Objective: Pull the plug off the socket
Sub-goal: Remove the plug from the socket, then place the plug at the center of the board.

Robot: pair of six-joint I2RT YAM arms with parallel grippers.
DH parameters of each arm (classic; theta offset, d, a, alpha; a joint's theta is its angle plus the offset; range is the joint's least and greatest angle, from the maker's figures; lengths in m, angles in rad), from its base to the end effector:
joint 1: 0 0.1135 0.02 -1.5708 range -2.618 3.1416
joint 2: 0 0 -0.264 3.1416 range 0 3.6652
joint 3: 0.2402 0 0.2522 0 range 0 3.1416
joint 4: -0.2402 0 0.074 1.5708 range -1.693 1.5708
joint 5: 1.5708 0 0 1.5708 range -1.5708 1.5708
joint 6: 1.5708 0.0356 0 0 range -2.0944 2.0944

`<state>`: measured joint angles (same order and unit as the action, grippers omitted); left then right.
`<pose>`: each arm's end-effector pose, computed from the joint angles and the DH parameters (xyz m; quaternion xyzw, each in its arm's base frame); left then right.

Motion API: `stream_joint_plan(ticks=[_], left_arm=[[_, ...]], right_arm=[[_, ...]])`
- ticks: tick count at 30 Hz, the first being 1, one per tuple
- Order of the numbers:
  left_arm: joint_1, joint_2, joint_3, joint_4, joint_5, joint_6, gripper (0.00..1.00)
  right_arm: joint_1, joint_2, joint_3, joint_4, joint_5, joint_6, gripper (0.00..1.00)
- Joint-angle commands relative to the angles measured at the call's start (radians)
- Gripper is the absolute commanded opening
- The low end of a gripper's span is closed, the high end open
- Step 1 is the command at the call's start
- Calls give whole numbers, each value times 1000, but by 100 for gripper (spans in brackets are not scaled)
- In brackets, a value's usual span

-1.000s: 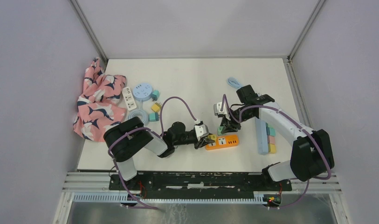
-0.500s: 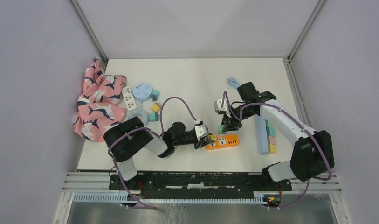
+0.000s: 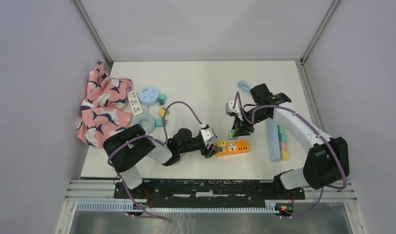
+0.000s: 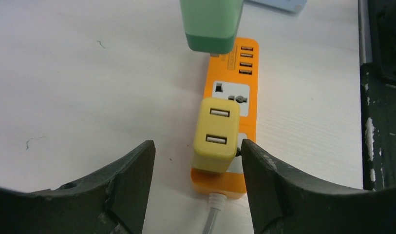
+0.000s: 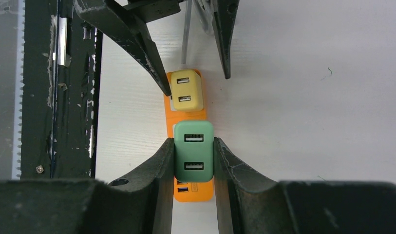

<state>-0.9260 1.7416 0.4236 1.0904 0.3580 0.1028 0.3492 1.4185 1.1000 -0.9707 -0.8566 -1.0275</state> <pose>0.1636 -0.2383 0.1273 0.4755 0.6161 -0.3727 0.5054 0.2336 0.1137 0.2612 -0.6172 0.6586 0.3453 0.2572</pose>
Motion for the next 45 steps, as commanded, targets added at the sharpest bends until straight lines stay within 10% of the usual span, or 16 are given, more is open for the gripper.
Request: stream_joint_plan(ticks=[1,24,45], left_arm=[[4,-125,3,-27,-53,-100,73],[5,-726,-195,-171,-276,-455,98],[4,-894,-267,-260,-381,-671,99]], right_arm=[[-6,-28,56,-24,-70,31,0],[-10,-46,64,-4,-189,135,4],[-10,-25,34,154,-319,405,8]])
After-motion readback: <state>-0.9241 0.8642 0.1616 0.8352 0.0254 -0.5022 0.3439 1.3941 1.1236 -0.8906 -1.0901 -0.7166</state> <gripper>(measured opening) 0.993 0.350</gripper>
